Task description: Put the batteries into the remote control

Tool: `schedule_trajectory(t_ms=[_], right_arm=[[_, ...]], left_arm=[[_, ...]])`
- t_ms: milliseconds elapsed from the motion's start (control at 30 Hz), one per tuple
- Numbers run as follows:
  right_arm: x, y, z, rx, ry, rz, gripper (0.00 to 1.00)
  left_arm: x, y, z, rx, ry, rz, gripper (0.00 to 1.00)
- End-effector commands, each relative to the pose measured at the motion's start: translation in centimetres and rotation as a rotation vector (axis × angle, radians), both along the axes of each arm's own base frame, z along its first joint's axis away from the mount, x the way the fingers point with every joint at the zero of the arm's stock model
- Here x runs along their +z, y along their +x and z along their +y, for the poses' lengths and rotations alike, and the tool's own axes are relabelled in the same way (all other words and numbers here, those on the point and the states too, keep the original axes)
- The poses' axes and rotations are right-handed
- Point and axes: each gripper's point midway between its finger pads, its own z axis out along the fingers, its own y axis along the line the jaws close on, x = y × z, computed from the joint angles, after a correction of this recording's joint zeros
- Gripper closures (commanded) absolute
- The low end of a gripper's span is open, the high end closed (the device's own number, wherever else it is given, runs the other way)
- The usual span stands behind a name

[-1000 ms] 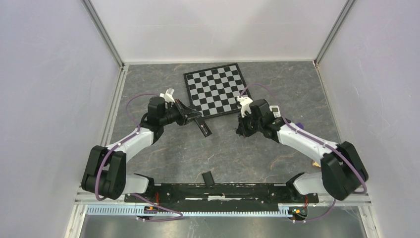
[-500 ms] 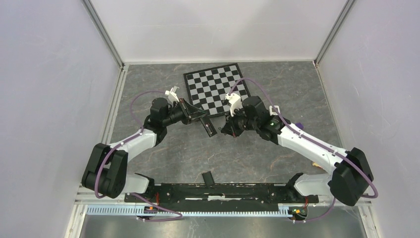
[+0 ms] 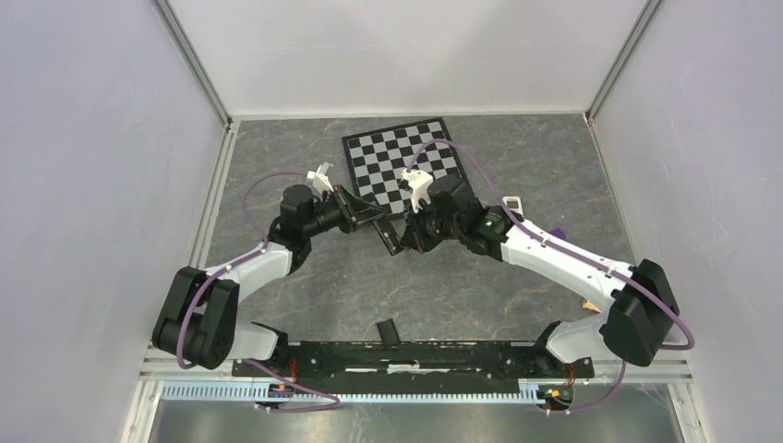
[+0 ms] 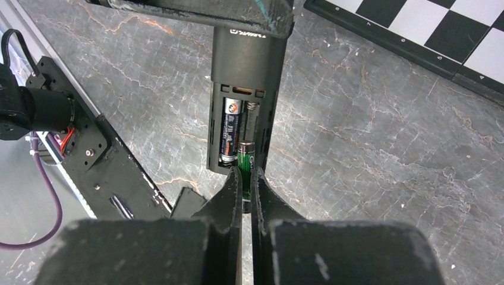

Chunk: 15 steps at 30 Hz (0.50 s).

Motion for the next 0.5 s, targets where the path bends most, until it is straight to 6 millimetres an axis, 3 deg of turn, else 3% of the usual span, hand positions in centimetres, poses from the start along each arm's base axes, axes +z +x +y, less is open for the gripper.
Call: schedule_trajectory(t_ms=[0,467], right_arm=[[1.9,0.7,0.7,-0.046,0.010,-0.042,1.00],[2.1,1.8,1.5,-0.079,-0.020,-0.080,0.94]], left_arm=[[1.7,0.2,-0.2,0.019,-0.050,-0.033,0.98],[2.0,0.0,-0.4,0.006,-0.089,-0.017,0.98]])
